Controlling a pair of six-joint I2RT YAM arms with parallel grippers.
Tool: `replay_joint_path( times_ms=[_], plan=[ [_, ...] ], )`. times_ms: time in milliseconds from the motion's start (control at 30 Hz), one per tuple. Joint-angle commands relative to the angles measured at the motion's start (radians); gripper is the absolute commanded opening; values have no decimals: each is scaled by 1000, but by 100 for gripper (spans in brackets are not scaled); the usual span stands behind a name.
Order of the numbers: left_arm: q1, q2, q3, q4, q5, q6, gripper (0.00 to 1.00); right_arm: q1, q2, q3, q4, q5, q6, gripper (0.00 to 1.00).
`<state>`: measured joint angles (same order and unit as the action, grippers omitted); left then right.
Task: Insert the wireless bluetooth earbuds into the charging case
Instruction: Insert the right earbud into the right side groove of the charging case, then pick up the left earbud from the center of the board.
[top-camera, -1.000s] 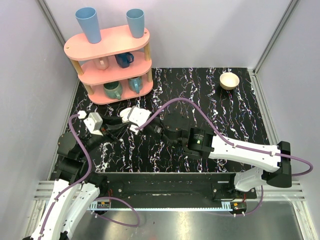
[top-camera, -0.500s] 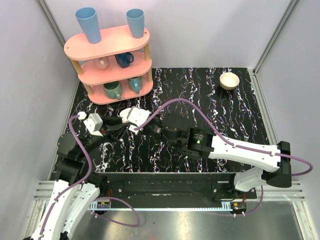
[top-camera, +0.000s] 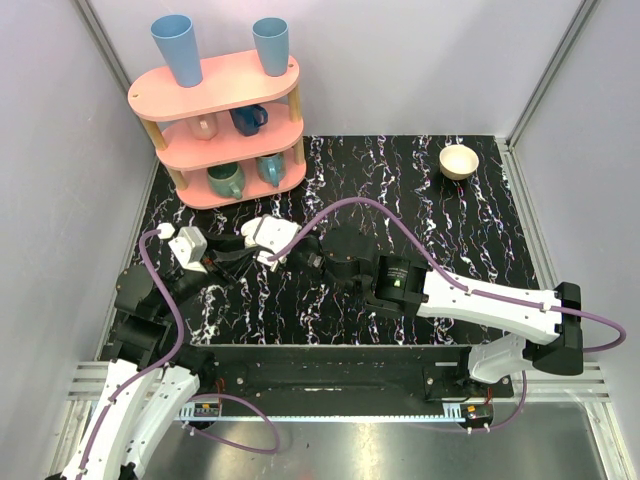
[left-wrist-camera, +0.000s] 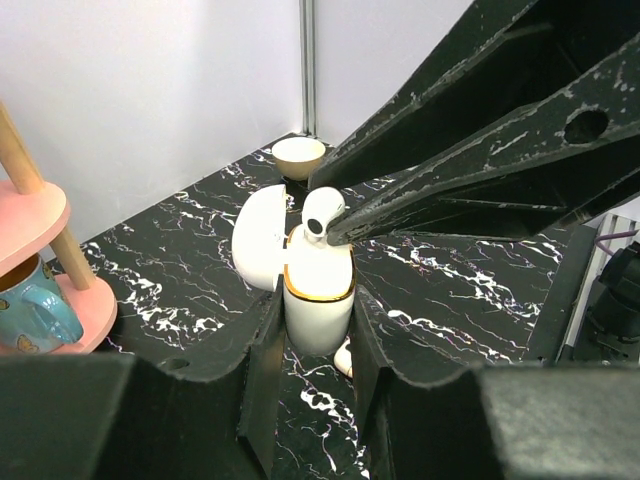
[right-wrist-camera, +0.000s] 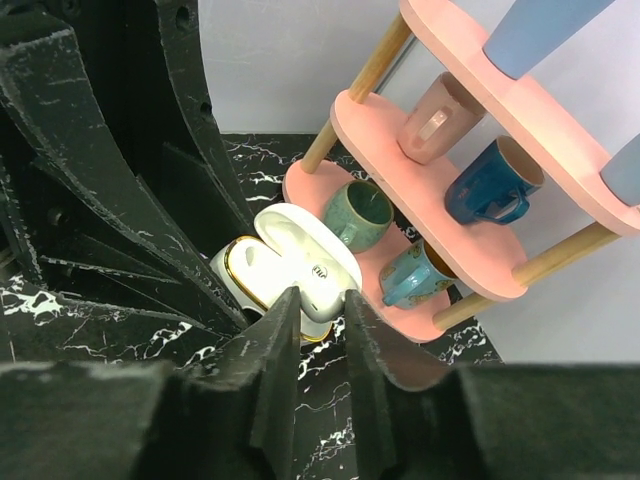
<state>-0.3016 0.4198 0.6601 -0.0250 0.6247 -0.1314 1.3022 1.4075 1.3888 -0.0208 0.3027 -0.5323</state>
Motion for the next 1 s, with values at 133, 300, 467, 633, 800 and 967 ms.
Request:
replay_joint_path(
  times_ms=[133,300,467,633,800,967],
  plan=[
    [1,-10,6,105,-16,-10,0,-1,-4,50,-33,3,11,44],
    [1,-10,6,105,-17,-13,0,-3,-13,52,-4,15,12,52],
    [1,-15,4,99,-36,-7,0,-1,-82,27,70,21,41,53],
    [1,-22,10,59,-80,3,0,-7,-159,-28,168,174,86,56],
    [-1,-32,22,27,-144,12,0,-228,-186,-82,79,198,479,58],
    [1,-62,59,-3,-206,15,0,-495,-52,-134,-97,-205,892,58]
  ],
)
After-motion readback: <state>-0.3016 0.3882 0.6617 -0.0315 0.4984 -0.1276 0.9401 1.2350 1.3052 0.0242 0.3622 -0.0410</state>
